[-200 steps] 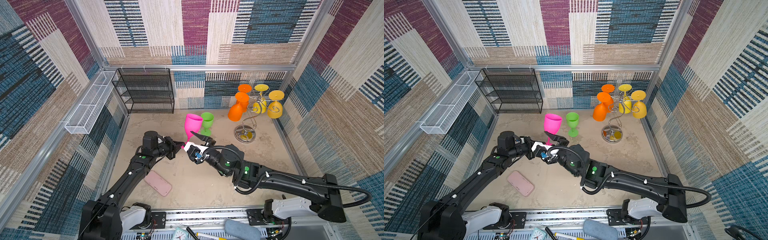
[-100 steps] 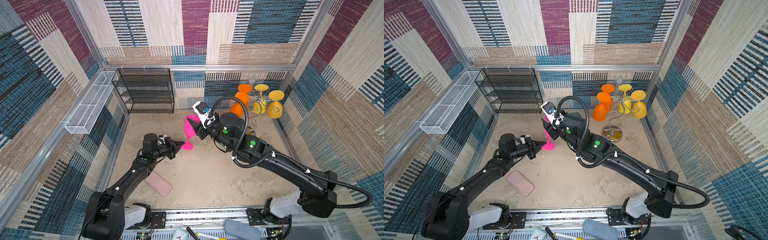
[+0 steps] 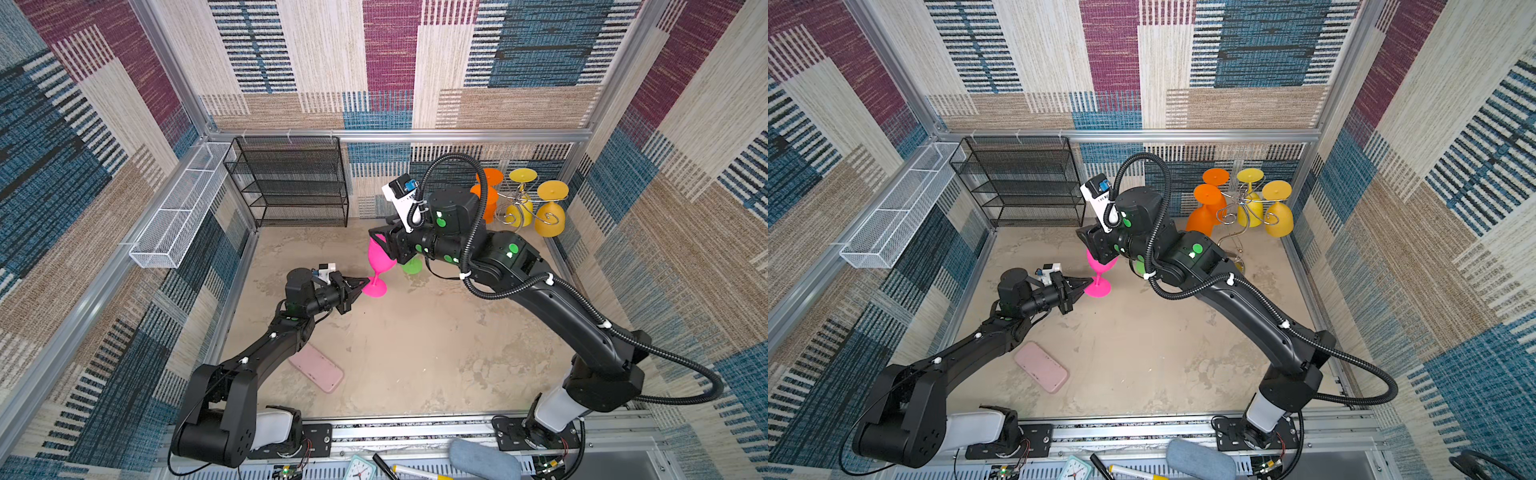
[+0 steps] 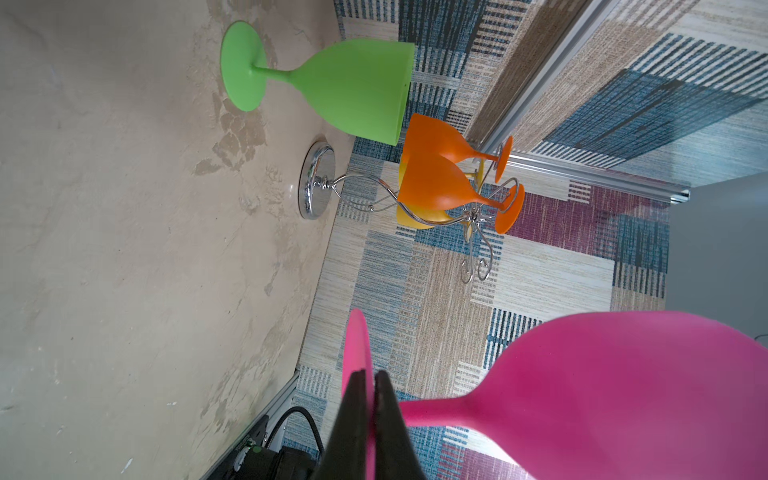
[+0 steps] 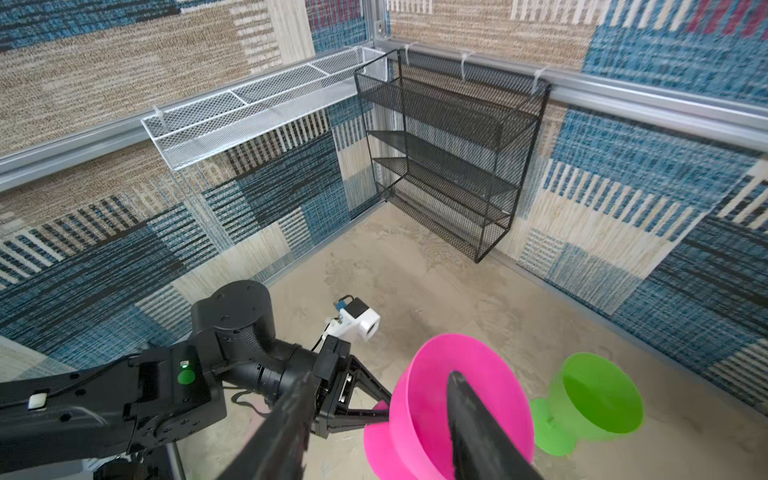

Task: Take the wine glass off the wine glass rack
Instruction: Pick up the wine glass from the wine glass rack.

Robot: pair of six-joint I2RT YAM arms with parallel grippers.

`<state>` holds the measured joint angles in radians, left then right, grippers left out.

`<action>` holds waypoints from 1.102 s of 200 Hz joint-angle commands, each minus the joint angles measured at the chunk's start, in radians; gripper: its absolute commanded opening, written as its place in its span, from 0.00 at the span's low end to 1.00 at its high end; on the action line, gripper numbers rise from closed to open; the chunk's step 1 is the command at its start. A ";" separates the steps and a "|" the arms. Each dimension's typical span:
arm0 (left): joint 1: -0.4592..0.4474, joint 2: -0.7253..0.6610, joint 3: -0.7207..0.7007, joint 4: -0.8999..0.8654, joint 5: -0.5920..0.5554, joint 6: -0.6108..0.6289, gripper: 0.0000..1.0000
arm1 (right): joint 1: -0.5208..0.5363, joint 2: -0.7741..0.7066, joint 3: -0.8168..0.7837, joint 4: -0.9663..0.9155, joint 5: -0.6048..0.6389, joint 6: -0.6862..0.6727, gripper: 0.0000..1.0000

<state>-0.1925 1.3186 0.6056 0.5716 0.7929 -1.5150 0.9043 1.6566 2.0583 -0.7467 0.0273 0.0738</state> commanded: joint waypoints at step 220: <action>0.036 0.013 -0.029 0.171 0.031 0.049 0.00 | -0.001 0.155 0.118 -0.265 -0.096 -0.013 0.26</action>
<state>-0.1593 1.3277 0.5789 0.6594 0.8150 -1.4673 0.9020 1.8072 2.1765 -0.9932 -0.0444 0.0727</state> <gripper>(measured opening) 0.079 0.282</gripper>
